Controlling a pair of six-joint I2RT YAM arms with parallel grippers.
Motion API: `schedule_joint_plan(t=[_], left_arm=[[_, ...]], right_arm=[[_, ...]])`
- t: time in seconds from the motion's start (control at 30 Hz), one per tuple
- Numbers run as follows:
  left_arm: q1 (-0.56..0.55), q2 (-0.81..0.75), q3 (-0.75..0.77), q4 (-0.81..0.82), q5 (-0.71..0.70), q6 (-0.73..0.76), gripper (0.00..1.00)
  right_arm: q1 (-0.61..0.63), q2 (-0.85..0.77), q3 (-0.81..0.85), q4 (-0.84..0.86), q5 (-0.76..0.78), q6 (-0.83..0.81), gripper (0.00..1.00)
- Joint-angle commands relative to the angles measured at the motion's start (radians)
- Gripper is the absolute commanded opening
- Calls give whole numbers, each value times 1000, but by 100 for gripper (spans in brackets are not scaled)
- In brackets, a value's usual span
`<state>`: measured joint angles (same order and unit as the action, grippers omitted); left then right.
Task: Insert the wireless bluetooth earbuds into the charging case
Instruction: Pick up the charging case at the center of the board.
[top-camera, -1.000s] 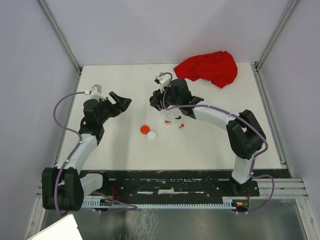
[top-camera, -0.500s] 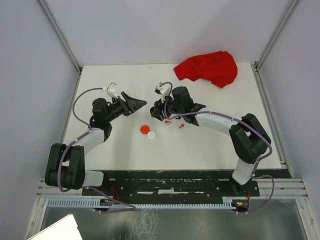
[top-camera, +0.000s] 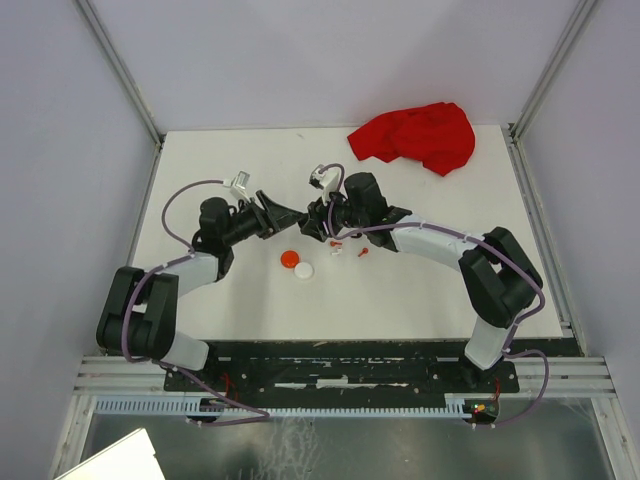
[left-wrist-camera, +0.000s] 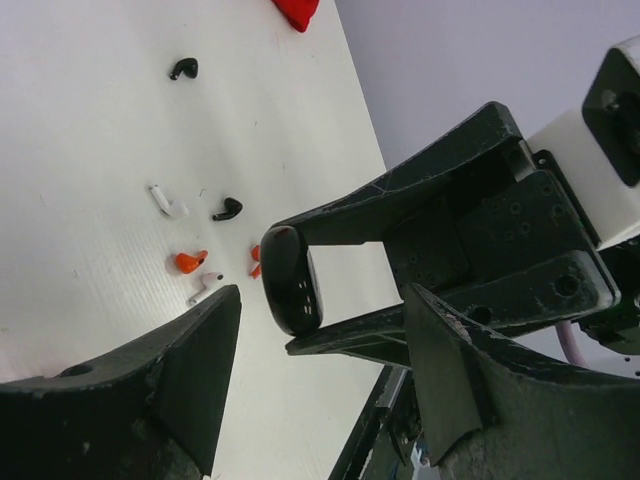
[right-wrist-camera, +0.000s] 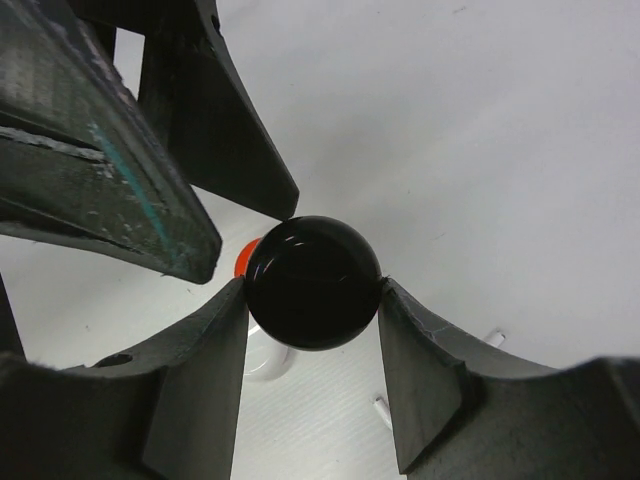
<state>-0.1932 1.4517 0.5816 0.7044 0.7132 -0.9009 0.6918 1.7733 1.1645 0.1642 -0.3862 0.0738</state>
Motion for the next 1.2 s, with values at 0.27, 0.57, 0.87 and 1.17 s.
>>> schedule_joint_plan(t=[0.27,0.57,0.87,1.17], left_arm=[[-10,103,-3,181,43,-77,57],[-18,111,3,195,43,-82,45],[-24,116,2,195,45,-81,41],[-36,123,9,195,47,-79,39]], right_arm=[[-1,-58,17,44,-45,-11,22],[0,-51,22,39,-46,-14,22],[0,-47,23,38,-49,-13,21],[-1,-46,24,39,-55,-12,21]])
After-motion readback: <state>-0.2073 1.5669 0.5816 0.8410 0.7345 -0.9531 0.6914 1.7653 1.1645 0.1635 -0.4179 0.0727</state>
